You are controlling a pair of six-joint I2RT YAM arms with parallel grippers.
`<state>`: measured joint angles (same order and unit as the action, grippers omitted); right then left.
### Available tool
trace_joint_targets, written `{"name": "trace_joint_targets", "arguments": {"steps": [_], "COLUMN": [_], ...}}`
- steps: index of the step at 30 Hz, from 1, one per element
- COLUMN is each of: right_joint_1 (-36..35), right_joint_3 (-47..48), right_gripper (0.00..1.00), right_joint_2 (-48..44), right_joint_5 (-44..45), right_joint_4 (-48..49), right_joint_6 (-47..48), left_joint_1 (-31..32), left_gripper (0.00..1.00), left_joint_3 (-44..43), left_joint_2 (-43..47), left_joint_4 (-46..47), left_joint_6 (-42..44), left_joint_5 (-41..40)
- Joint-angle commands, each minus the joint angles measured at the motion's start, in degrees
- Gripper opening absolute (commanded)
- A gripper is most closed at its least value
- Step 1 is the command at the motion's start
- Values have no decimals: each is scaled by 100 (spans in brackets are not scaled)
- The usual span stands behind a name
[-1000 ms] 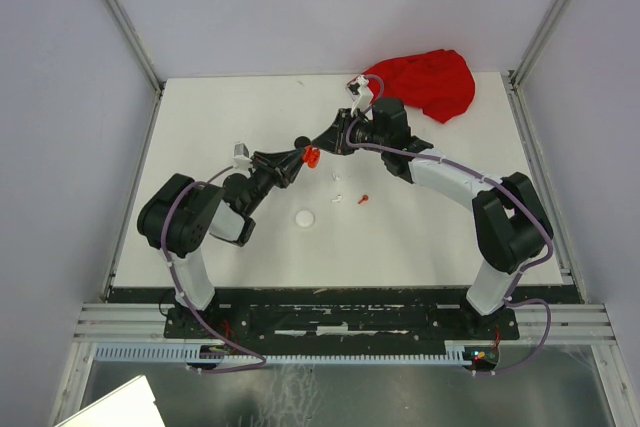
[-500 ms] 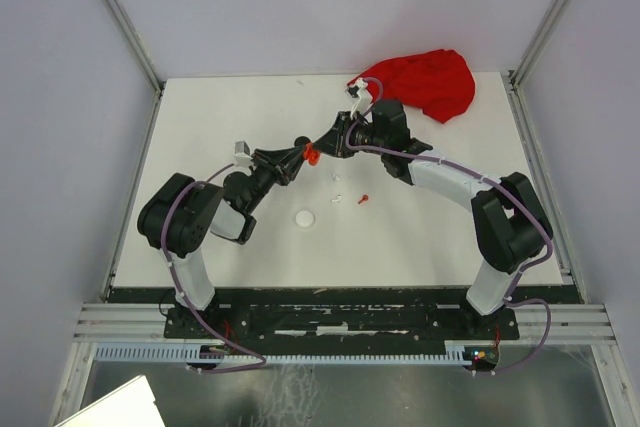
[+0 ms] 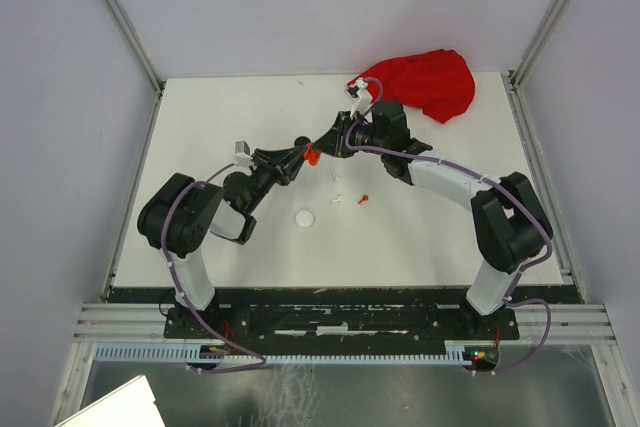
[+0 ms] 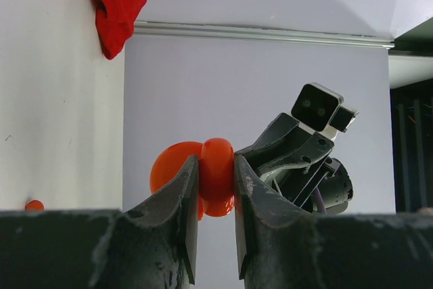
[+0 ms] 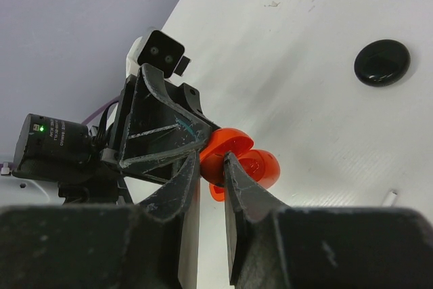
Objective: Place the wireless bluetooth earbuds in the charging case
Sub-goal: Place the earbud in the charging case.
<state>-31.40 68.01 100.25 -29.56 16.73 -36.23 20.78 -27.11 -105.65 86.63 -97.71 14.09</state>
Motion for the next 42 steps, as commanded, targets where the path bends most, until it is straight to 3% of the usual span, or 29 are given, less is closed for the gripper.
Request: {"name": "trace_joint_targets", "arguments": {"steps": [1, 12, 18, 23, 37, 42], "right_joint_1": [-33, -25, -29, -20, 82, 149], "right_joint_3": [34, 19, 20, 27, -94, -145], "right_gripper": [2, 3, 23, 32, 44, 45], "right_joint_2": [60, 52, 14, -20, -538, -883], "right_joint_5": [-77, -24, 25, 48, 492, 891], "right_joint_4": [296, 193, 122, 129, 190, -319], "right_joint_6": [-28, 61, 133, 152, 371, 764], "left_joint_1": [49, 50, 54, 54, 48, 48], "left_gripper": [3, 3, 3, 3, 3, 3], "left_joint_3": [-124, -115, -117, -109, -9, 32], "left_joint_2": [158, 198, 193, 193, 129, 85], "left_joint_4": [512, 542, 540, 540, 624, 649], "left_joint_6": [-90, -118, -117, -116, -133, -152], "left_joint_5": [56, 14, 17, 20, -18, -50]}}
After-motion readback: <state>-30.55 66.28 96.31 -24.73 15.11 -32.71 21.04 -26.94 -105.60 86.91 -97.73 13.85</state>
